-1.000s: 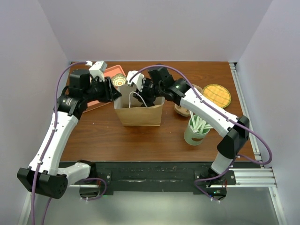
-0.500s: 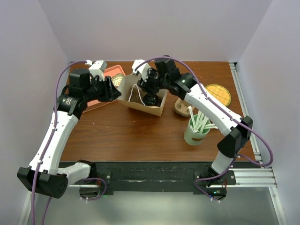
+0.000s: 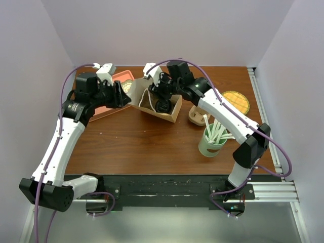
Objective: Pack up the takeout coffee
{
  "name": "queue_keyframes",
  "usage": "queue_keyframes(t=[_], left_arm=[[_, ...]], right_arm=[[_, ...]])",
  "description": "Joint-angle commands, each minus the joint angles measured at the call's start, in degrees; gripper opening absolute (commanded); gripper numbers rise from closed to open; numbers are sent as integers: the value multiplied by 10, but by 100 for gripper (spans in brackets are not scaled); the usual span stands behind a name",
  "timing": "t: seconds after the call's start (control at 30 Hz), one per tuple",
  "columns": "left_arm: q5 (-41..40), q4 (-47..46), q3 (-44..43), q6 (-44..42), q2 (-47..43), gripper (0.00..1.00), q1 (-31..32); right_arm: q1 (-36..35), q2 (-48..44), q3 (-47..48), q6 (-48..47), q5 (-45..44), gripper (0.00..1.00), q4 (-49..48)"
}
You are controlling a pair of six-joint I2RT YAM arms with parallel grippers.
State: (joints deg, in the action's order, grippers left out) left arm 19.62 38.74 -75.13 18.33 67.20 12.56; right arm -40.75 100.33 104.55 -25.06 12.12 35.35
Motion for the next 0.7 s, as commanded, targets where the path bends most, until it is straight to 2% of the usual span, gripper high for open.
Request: queue_keyframes(t=[0.0,0.27,0.67], left_arm=[[-11,-6,-36,-25,2,48,2],[-47,5,-73,-76,20,52,4],[-95,29,-97,-78,66,54,5]], right_arm=[[4,-14,19,15,26,46,-28],[3,-26,3,23,36,46,-32],[8,-16,-16,23,41,46,-51]])
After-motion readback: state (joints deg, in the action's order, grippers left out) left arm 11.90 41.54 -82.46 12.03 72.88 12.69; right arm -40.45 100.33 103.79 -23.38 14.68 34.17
